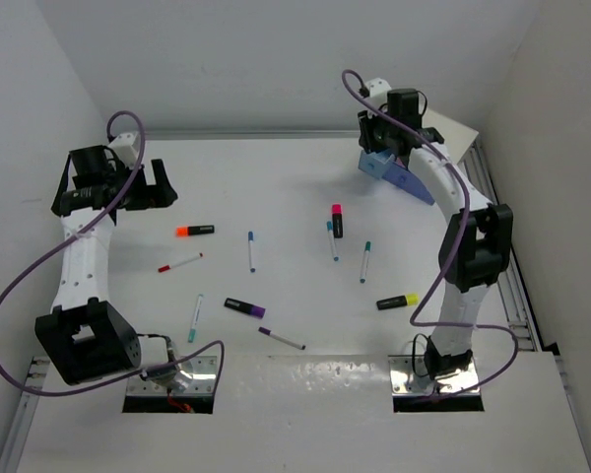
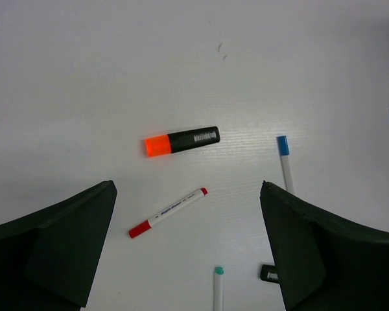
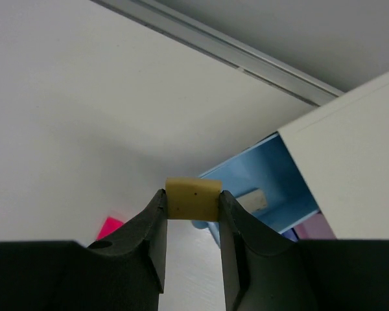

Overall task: Sort the stationery into containers
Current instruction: Place the stationery in the drawer.

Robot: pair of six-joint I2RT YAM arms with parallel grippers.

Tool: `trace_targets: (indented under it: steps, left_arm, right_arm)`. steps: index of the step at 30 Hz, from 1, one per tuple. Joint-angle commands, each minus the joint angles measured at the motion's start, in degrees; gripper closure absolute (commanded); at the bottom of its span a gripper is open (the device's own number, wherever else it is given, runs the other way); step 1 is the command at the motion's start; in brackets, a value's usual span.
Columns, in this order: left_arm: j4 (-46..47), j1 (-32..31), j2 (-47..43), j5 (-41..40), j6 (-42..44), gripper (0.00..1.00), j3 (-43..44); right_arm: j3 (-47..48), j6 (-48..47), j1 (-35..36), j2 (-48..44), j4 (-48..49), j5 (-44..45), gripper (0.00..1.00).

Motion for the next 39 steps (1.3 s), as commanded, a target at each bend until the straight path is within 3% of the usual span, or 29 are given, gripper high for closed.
trace_targets:
  steps: [1, 11, 12, 17, 22, 24, 27, 29, 30, 33, 39]
  left_arm:
    - [1.8, -1.3, -0.8, -2.0, -1.1, 0.00, 0.8]
    - [1.2, -1.3, -0.6, -2.8, -1.0, 0.00, 0.3]
    - [1.2, -1.3, -0.6, -3.0, -1.0, 0.00, 0.5]
    - [1.0, -1.3, -0.5, -3.1, -1.0, 0.00, 0.8]
    - [1.0, -1.3, -0.5, -3.1, -1.1, 0.00, 0.5]
    - [1.0, -1.3, -0.5, -2.9, -1.0, 0.00, 0.3]
    - [1.0, -1.2, -0.7, -2.7, -1.0, 0.00, 0.1]
    - [1.0, -1.3, -0.8, -2.7, -1.0, 0.00, -0.1]
    - [1.0, -1.2, -0.8, -2.5, -1.0, 0.00, 0.0]
    - [1.0, -1.3, -0.8, -2.5, -1.0, 0.00, 0.1]
    - [0.9, -1.2, -0.8, -2.7, -0.8, 0.00, 0.2]
  right_arm:
    - [3.5, -0.3, -2.2, 1.6, 0.6, -1.3, 1.00]
    - [3.2, -0.7, -5.0, 4.0, 2.2, 0.2, 0.98]
    - [3.3, -0.7, -5.3, 4.4, 2.2, 0.5, 0.94]
    - [3.7, -0.7, -5.5, 4.3, 2.1, 0.6, 0.42]
    - [3.9, -0.5, -4.8, 2.2, 1.0, -0.3, 0.35]
    - [3.3, -0.6, -4.1, 1.2, 0.6, -0.8, 0.40]
    - [1.2, -0.7, -2.4, -1.4, -0.6, -3.6, 0.56]
    - [0.4, -1.2, -0.6, -2.6, -2.3, -5.1, 0.69]
    - [-0.8, -1.3, 0.1, -3.0, -3.2, -5.4, 0.81]
    - [-2.5, -2.0, 2.1, -3.4, -4.8, -5.6, 0.96]
    - [-2.5, -5.2, 3.8, -0.5, -9.2, -3.3, 1.00]
